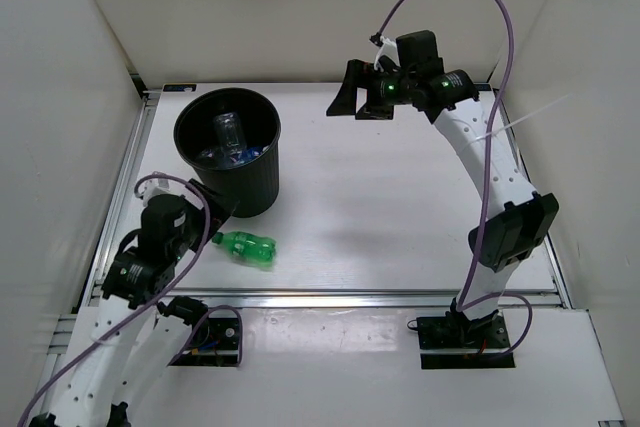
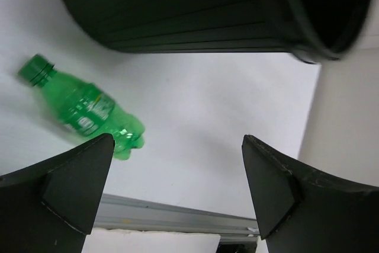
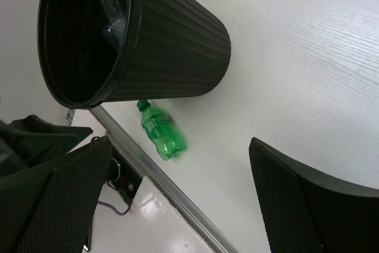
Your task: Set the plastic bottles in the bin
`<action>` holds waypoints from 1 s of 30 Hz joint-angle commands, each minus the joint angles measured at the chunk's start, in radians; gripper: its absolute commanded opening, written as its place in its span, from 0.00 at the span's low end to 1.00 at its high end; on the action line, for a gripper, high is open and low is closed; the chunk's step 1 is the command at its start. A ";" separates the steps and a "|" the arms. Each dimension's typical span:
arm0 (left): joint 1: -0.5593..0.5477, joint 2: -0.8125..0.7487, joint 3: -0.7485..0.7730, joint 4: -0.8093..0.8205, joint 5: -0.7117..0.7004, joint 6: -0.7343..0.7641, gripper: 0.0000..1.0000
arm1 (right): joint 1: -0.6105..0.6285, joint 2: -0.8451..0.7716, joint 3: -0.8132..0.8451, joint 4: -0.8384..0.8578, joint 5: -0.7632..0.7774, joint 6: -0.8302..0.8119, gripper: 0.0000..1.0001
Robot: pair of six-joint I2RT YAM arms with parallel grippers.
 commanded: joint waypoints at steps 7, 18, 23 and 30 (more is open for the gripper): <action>0.030 0.147 -0.145 0.035 0.098 -0.090 1.00 | -0.002 0.005 -0.023 0.040 -0.032 0.006 1.00; 0.182 0.159 -0.342 0.126 0.206 -0.145 1.00 | -0.011 -0.024 -0.041 0.031 -0.032 -0.003 1.00; 0.238 0.231 -0.383 0.195 0.247 -0.145 1.00 | -0.011 -0.024 -0.051 0.031 -0.032 -0.003 1.00; 0.270 0.273 -0.383 0.282 0.247 -0.154 1.00 | -0.011 -0.033 -0.051 0.031 -0.023 -0.013 1.00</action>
